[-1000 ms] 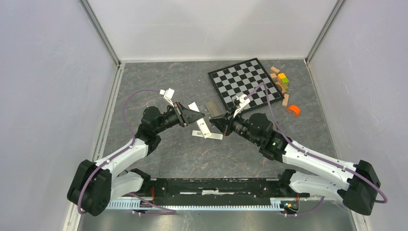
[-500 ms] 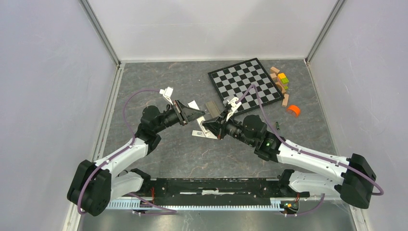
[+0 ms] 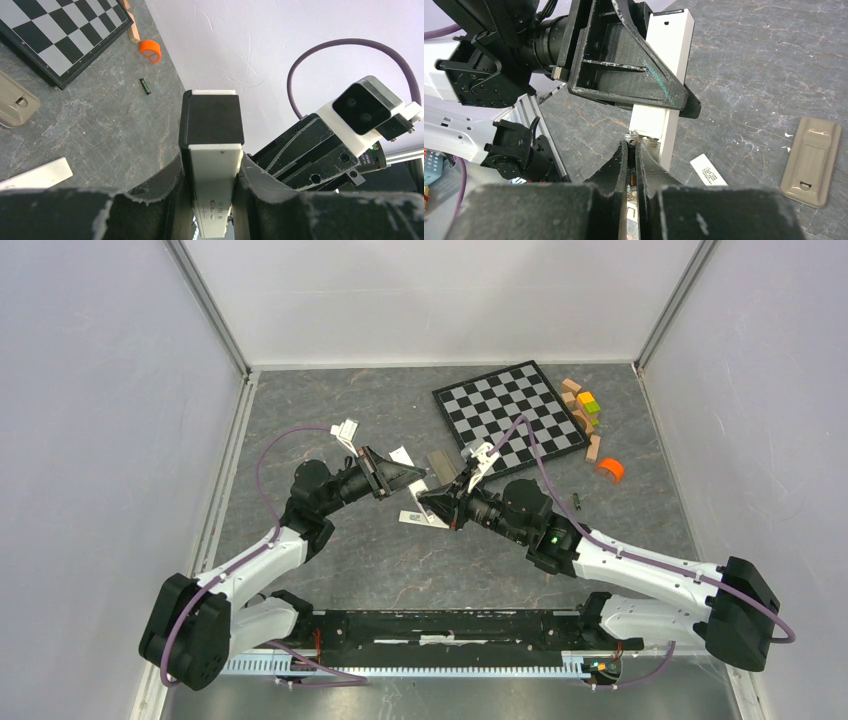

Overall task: Load the batteries into the remote control
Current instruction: Load the battery into the remote control.

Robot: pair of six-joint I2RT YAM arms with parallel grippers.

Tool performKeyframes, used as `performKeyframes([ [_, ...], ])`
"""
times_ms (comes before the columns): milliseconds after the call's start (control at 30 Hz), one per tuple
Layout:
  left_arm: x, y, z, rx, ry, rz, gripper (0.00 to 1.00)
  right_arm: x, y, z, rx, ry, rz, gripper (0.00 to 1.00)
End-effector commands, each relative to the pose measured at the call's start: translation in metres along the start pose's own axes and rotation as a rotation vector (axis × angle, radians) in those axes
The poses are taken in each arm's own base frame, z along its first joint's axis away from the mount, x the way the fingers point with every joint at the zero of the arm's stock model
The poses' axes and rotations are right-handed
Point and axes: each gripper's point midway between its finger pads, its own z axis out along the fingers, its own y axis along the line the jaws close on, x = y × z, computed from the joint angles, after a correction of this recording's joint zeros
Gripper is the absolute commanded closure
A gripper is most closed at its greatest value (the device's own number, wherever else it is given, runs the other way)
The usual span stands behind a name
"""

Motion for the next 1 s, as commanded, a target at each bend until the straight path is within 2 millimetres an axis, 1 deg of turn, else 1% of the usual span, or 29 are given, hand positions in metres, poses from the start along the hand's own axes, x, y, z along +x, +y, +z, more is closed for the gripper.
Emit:
performKeyframes([
  [0,-0.016,-0.042,0.001,0.117,-0.039,0.019,0.98,-0.022,0.011,0.002,-0.029,-0.066,0.009,0.9],
  [167,-0.018,-0.043,0.001,0.12,-0.046,0.019,0.98,-0.025,0.012,0.001,-0.031,-0.07,0.019,0.8],
  [200,-0.017,-0.044,0.001,0.12,-0.045,0.02,0.98,-0.027,0.009,0.0,-0.01,-0.077,0.022,0.77],
  [333,-0.019,-0.046,0.0,0.125,-0.049,0.033,0.98,-0.035,0.011,-0.004,-0.012,-0.091,0.03,0.69],
  [600,-0.023,-0.047,0.002,0.122,-0.063,0.077,0.98,-0.056,0.023,-0.015,-0.046,-0.128,0.064,0.59],
  [700,-0.026,-0.05,0.003,0.133,-0.074,0.101,0.98,-0.067,0.027,-0.021,-0.053,-0.155,0.086,0.58],
  [800,-0.029,-0.052,0.002,0.141,-0.09,0.123,0.98,-0.082,0.028,-0.031,-0.043,-0.203,0.133,0.46],
  [867,-0.031,-0.054,0.002,0.149,-0.108,0.139,0.98,-0.091,0.024,-0.037,-0.011,-0.238,0.188,0.33],
  [933,-0.035,-0.056,0.002,0.154,-0.129,0.155,0.98,-0.094,0.016,-0.042,0.042,-0.259,0.261,0.16],
  [967,-0.037,-0.058,0.002,0.159,-0.139,0.161,0.98,-0.094,0.013,-0.043,0.06,-0.266,0.292,0.12],
])
